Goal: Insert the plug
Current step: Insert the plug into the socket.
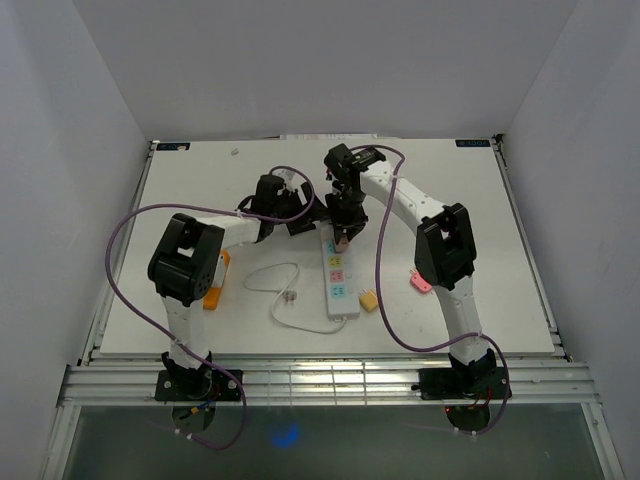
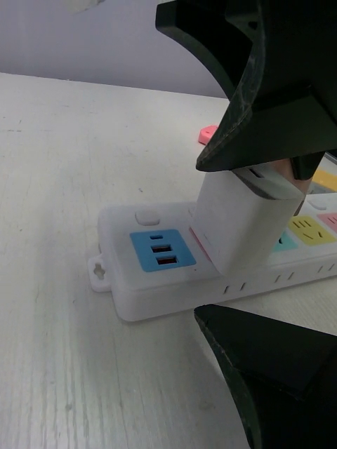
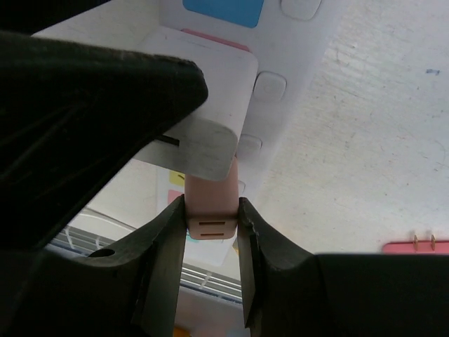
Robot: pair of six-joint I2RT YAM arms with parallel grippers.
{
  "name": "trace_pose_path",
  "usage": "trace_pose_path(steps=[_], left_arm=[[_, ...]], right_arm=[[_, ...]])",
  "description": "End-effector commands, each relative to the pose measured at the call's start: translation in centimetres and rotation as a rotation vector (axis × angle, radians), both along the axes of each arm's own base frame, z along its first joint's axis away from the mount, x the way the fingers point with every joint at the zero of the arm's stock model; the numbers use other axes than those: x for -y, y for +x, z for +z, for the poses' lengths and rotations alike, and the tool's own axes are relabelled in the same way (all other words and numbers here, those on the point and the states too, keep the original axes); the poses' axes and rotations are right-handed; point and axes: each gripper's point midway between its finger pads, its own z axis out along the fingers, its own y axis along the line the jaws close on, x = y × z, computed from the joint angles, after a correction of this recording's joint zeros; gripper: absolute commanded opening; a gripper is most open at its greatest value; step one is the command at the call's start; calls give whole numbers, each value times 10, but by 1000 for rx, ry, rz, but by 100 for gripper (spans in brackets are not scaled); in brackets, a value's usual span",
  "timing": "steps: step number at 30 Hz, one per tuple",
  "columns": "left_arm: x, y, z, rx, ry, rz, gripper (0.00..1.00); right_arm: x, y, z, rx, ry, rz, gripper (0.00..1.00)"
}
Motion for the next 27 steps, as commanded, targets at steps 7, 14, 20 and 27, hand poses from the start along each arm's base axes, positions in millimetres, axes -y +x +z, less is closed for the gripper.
trace_pose_path(steps=[7, 14, 20, 27], left_arm=[[32, -27, 15, 21, -35, -21, 87], [28, -33, 10, -22, -42, 5, 87], [8, -27, -2, -90, -58, 30, 87], [-20, -21, -6, -106, -59, 86, 88]], right_arm=[[33, -2, 8, 11, -162, -34, 8], [42, -10, 8, 35, -197, -70, 8], [40, -17, 0, 55, -207, -80, 8], [39, -12, -9, 56, -232, -73, 8]])
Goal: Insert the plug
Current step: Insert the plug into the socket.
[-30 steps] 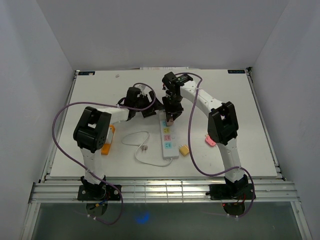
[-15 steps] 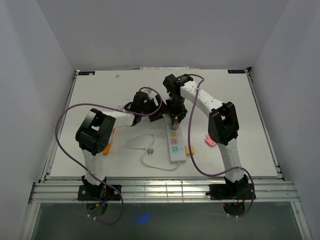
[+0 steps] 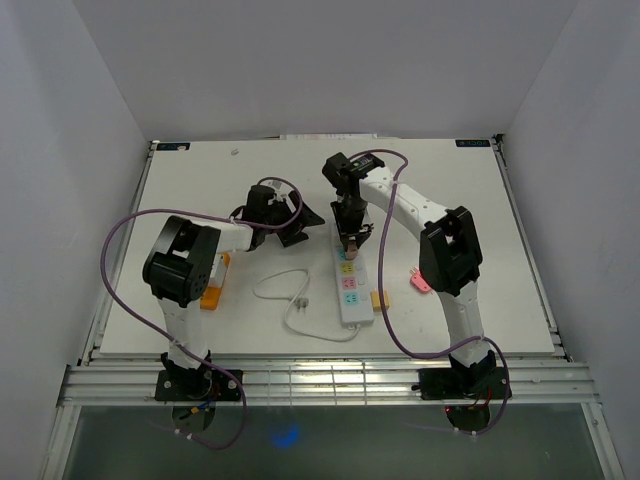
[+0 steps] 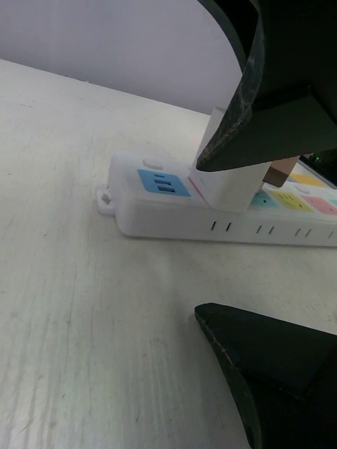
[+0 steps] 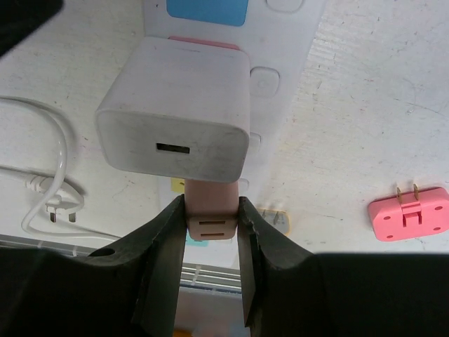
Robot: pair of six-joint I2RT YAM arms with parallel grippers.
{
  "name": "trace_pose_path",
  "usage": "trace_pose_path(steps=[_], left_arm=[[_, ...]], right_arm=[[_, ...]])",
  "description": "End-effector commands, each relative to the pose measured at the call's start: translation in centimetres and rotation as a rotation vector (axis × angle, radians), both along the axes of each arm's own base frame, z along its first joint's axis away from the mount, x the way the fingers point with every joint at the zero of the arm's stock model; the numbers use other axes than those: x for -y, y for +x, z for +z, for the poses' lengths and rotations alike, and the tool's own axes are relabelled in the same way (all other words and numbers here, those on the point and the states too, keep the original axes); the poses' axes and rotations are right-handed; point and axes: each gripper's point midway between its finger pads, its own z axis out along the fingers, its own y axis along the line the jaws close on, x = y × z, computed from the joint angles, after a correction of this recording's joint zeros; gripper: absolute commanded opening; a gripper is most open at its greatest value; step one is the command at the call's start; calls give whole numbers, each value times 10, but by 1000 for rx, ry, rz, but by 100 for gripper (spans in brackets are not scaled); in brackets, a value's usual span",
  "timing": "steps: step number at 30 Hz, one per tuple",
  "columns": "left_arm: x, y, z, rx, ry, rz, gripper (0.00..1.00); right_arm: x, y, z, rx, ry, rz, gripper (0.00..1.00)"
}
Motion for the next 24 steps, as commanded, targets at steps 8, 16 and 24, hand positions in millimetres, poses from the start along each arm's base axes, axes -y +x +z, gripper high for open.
trace_pose_path(steps=[8, 16, 24], left_arm=[[-1, -5, 15, 28, -14, -17, 88], [-2, -4, 19, 44, -13, -15, 88], [-2, -5, 20, 50, -14, -15, 87]], right_arm=[[11, 10, -18, 16, -78, 3, 8], [10, 15, -24, 27, -81, -4, 8], [6, 17, -37, 28, -70, -10, 8]])
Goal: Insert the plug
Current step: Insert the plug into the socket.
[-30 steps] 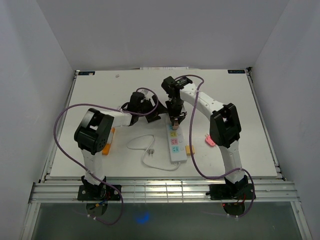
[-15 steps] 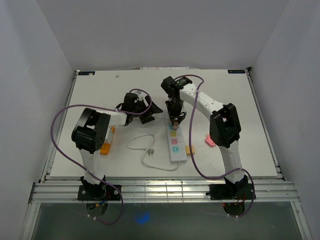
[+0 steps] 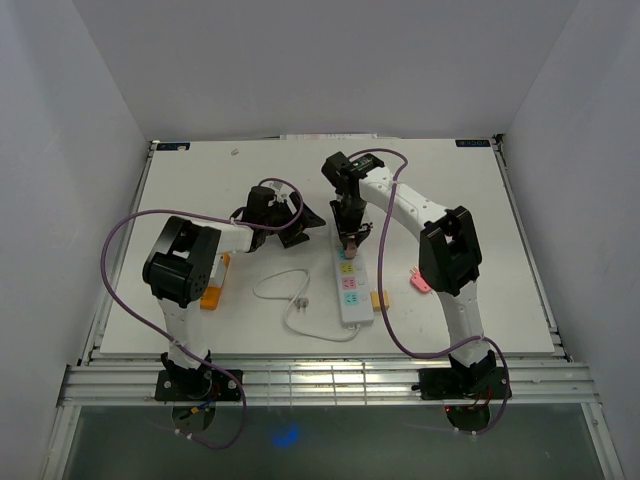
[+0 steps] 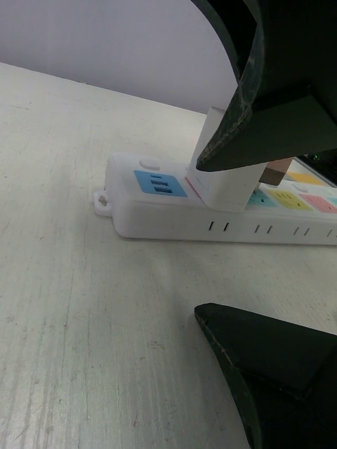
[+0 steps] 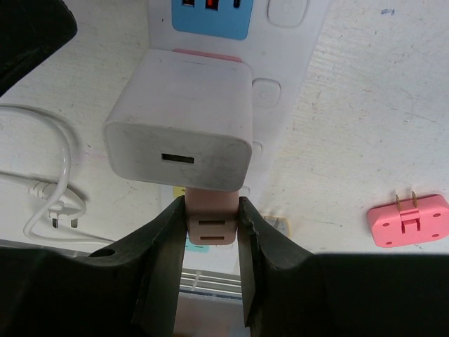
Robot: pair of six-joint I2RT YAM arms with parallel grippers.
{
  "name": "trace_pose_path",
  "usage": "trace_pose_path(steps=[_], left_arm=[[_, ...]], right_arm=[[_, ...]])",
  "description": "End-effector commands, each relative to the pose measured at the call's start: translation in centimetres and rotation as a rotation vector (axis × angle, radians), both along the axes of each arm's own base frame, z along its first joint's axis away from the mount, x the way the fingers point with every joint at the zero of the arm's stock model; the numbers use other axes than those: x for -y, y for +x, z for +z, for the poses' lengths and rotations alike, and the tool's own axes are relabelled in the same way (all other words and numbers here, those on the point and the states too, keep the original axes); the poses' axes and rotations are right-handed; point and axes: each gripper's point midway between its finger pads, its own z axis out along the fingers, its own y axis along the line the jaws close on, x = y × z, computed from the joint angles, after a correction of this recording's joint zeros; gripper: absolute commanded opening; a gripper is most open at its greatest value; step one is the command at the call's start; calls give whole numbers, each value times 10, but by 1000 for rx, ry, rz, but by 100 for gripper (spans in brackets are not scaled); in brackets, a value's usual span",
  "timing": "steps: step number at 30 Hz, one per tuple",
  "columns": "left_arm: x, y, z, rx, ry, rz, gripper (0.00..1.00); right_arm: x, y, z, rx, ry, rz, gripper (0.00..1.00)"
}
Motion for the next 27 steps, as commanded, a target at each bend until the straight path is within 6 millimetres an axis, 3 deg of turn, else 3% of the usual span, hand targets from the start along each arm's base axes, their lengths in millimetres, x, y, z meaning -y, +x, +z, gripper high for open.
trace_pose_path(steps=[1, 15, 20, 27], left_arm=[[0, -6, 18, 39, -6, -16, 87], [-2, -8, 34, 77, -11, -16, 87], [-11, -9, 50, 134, 12, 21, 87], [-30, -9, 57, 150, 29, 116, 88]], right_arm=[[8, 13, -34, 13, -75, -13, 8], [19, 5, -47, 16, -106, -40, 8], [21, 6, -46, 41, -112, -52, 8], [28, 6, -48, 53, -144, -65, 8]])
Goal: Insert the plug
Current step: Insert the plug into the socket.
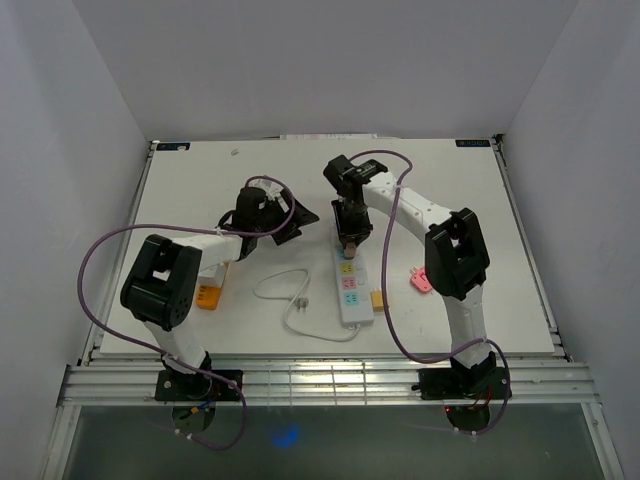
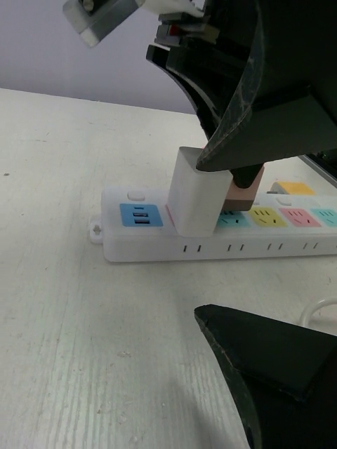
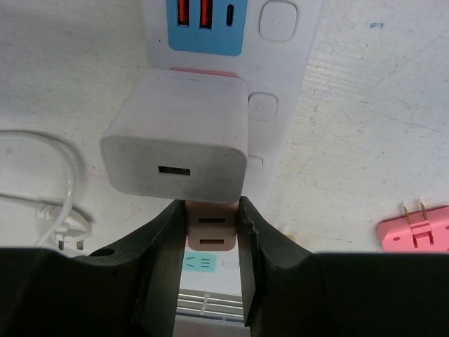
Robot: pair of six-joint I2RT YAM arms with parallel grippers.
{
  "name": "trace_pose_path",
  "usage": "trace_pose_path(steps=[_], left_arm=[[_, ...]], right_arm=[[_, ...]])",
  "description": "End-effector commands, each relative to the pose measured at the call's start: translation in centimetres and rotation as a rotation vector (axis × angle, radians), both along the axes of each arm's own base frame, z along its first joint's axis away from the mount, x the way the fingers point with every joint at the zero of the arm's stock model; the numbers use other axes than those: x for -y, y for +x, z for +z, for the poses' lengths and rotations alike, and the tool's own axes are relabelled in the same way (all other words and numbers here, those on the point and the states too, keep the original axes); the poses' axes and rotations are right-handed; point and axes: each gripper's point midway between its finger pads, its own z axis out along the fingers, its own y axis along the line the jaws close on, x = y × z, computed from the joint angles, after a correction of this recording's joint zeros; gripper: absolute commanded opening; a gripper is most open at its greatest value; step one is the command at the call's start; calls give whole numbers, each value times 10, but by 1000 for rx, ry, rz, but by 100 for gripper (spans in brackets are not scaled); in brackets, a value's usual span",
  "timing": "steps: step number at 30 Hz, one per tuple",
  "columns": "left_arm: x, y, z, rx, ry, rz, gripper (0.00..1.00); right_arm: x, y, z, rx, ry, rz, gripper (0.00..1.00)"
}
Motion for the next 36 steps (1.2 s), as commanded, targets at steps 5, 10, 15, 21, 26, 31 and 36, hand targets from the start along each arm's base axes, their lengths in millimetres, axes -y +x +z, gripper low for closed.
trace_pose_path(steps=[5, 10, 15, 21, 26, 31, 36], left_arm=[[-32, 1, 19, 58, -19, 137, 88], [-35, 0, 25, 79, -28, 143, 87], [-32, 0, 23, 74, -32, 125, 88], [-30, 0, 21, 70, -33, 111, 88], [-31, 1, 28, 94, -29, 108, 87], [-32, 1, 31, 106, -28, 108, 87], [-32, 1, 34, 114, -29, 105, 88]], right_arm=[[21, 0, -44, -25, -118, -2, 8], [23, 2, -41, 0, -118, -13, 8], [25, -1, -43, 3, -121, -17, 8], [22, 5, -31, 33, -110, -15, 11], [14, 19, 5, 121, -41, -13, 26], [13, 26, 28, 167, -8, -20, 53], [8, 27, 44, 192, 33, -18, 64]])
